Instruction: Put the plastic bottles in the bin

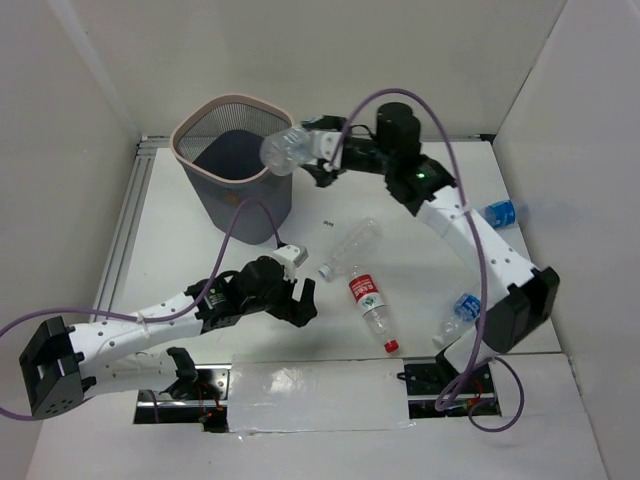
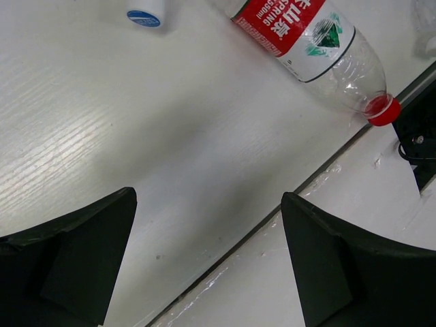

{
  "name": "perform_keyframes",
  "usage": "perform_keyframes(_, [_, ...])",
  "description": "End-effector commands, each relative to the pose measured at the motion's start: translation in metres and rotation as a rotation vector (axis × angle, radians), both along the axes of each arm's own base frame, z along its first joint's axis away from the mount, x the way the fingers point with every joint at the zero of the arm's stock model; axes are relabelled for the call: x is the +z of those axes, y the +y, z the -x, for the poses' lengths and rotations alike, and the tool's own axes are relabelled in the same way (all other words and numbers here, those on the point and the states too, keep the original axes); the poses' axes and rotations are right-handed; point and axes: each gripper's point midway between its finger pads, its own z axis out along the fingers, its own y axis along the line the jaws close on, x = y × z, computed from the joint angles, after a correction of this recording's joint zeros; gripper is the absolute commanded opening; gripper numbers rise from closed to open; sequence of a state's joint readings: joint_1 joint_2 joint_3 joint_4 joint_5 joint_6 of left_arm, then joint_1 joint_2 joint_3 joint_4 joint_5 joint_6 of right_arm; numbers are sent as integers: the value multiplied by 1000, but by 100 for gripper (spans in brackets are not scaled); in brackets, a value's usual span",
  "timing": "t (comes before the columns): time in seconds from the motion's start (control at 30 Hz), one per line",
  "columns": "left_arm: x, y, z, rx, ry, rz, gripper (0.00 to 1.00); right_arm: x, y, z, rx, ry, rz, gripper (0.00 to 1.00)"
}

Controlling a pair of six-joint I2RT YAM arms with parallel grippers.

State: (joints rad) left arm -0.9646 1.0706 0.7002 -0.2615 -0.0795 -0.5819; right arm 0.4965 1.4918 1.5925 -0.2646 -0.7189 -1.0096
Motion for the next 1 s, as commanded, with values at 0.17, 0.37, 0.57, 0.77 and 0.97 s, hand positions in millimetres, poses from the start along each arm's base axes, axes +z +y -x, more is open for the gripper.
perform_keyframes(0.17, [6, -8, 6, 4, -27, 49, 100, 128, 98, -16, 18, -140, -355, 22])
perform_keyframes(0.37, [8, -6, 7, 15, -37, 57, 100, 104, 142, -40, 84, 42, -396, 38])
perform_keyframes(0.57, [24, -15, -1, -11, -107, 70, 100, 70, 143, -76, 124, 355, -477, 63])
perform_keyframes(0.77, [37, -29, -18, -53, -221, 74, 100, 59, 130, -101, 100, 508, -540, 84])
perform_keyframes(0.97, [54, -52, -40, -76, -339, 91, 100, 91, 94, -101, 85, 523, -593, 98])
